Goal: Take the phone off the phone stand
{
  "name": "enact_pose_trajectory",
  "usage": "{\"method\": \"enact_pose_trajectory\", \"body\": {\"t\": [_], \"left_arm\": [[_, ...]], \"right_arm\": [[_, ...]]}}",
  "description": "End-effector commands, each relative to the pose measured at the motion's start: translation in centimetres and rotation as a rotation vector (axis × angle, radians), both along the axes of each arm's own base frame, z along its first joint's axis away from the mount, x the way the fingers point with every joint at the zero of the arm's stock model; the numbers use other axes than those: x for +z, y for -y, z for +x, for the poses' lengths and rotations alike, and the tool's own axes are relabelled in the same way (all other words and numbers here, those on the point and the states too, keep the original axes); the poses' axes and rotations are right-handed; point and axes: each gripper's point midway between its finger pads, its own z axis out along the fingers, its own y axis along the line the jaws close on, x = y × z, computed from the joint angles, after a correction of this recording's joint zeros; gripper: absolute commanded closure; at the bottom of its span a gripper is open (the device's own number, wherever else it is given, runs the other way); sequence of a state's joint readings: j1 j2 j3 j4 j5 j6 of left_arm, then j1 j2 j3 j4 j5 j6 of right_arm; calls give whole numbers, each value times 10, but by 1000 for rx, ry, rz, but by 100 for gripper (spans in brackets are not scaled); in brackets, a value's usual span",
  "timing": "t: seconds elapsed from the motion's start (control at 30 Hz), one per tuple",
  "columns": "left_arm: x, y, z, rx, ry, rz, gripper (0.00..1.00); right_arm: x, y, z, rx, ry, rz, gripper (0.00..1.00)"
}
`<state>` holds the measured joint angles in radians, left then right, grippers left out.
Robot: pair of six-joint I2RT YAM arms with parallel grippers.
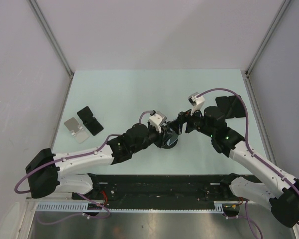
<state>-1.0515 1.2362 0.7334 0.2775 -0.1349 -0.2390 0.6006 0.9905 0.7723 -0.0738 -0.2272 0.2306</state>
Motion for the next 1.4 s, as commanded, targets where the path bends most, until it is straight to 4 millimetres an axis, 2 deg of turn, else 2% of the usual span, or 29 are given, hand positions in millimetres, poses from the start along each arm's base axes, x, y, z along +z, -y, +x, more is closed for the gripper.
{"method": "enact_pose_trajectory", "body": {"t": [0.0, 0.03, 0.07, 0.37, 0.53, 0.6, 0.8, 0.93, 0.97, 1.0, 1.03, 1.07, 1.1, 1.13, 1.17, 1.23, 1.37], "left_arm": [[24, 6, -1, -34, 32, -22, 73], [25, 5, -2, -35, 31, -23, 83], [25, 4, -1, -30, 26, -25, 99], [35, -17, -2, -25, -43, -118, 100], [28, -26, -2, -45, -91, -141, 100], [25, -28, -5, -72, -130, -168, 100], [26, -44, 2, -73, -175, -244, 100], [25, -47, 4, -64, -165, -241, 100], [26, -48, 6, -51, -146, -235, 96], [28, -45, 1, -57, -129, -231, 87], [32, -45, -2, -61, -94, -218, 68], [34, -46, 1, -24, -69, -211, 58], [38, -40, -7, -40, -54, -206, 49], [37, -40, -8, -23, -41, -184, 35], [38, -44, -1, 41, -25, -171, 30], [39, -42, -4, 60, 1, -138, 24], [40, -43, 0, 138, 53, -76, 20]], "right_arm": [[12, 1, 0, 3, 61, 1, 100], [12, 2, 0, 5, 65, -3, 100], [13, 1, -1, 12, 68, -4, 100], [14, 13, 2, 32, 87, -16, 100], [19, 18, 3, 54, 93, 13, 100], [21, 17, 2, 74, 93, 29, 100], [20, 11, -5, 158, 69, 73, 100], [30, 6, -1, 156, 97, 106, 100], [31, 4, -1, 154, 104, 103, 100], [31, 5, 3, 124, 111, 94, 100], [30, 6, 4, 112, 114, 88, 100], [29, 4, 3, 110, 113, 82, 100], [28, 5, 6, 83, 113, 74, 100], [29, 5, 6, 72, 114, 74, 100], [28, 6, 6, 62, 113, 69, 100], [28, 6, 7, 31, 120, 59, 100], [28, 8, 9, -16, 123, 37, 100]]}}
